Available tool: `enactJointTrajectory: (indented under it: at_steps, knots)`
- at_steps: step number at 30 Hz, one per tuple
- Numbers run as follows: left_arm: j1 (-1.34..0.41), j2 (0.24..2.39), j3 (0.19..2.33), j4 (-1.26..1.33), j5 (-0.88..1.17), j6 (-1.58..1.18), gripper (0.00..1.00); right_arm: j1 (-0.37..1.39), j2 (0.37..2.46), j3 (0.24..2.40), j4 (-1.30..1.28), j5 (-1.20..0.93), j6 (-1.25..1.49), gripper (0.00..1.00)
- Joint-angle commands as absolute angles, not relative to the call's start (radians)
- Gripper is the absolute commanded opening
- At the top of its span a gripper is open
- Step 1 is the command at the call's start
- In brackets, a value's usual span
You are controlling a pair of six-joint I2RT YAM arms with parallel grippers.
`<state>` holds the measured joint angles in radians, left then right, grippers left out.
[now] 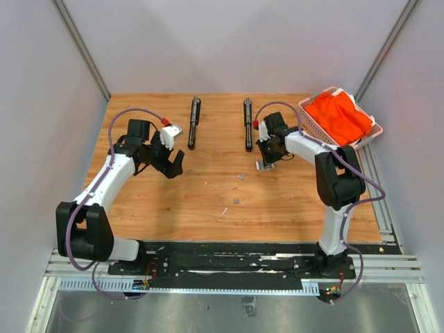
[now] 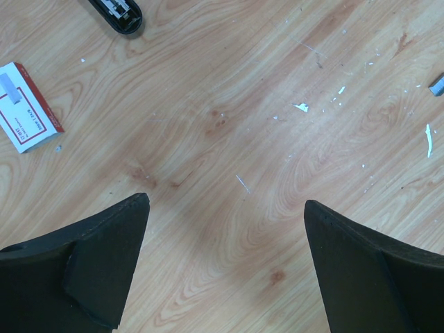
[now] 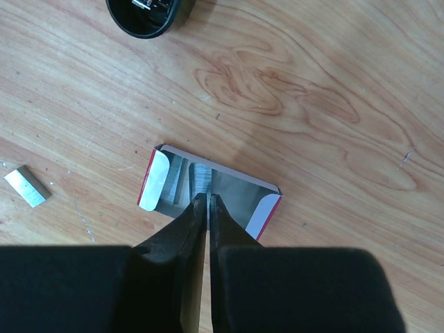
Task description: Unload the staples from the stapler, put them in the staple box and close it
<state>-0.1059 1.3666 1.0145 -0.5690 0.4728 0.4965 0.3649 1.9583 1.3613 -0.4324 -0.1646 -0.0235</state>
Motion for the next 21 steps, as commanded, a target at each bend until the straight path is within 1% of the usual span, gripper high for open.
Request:
enactJointTrajectory:
  at_steps: [1,5,9,11,12,13,14,15,21]
  knots:
    - [-0.095,1.379,1.006,-0.548,0.492,0.499,0.98,0.379,1.965,1.399,-0.470,-0.176,-0.005,0.08]
    - [-0.095,1.380,1.008,-0.548,0.492,0.499,0.98,0.379,1.958,1.417,-0.482,-0.184,-0.002,0.10]
    - [-0.095,1.381,1.007,-0.548,0.493,0.499,0.98,0.380,1.941,1.433,-0.499,-0.181,0.001,0.20]
    - [-0.095,1.382,1.008,-0.548,0.494,0.500,0.98,0.379,1.933,1.434,-0.503,-0.187,0.004,0.27]
    - [-0.095,1.382,1.008,-0.548,0.494,0.499,0.98,0.379,1.928,1.433,-0.505,-0.191,0.008,0.33]
    - [-0.095,1.382,1.008,-0.548,0.494,0.499,0.98,0.381,1.924,1.429,-0.504,-0.193,0.013,0.48]
    - [-0.095,1.382,1.008,-0.547,0.493,0.499,0.98,0.381,1.920,1.425,-0.506,-0.195,0.018,0.59]
    - [-0.095,1.383,1.008,-0.548,0.492,0.499,0.98,0.381,1.916,1.420,-0.504,-0.200,0.023,0.62]
    - [-0.095,1.381,1.008,-0.548,0.492,0.497,0.98,0.397,1.906,1.402,-0.489,-0.194,0.034,0.65]
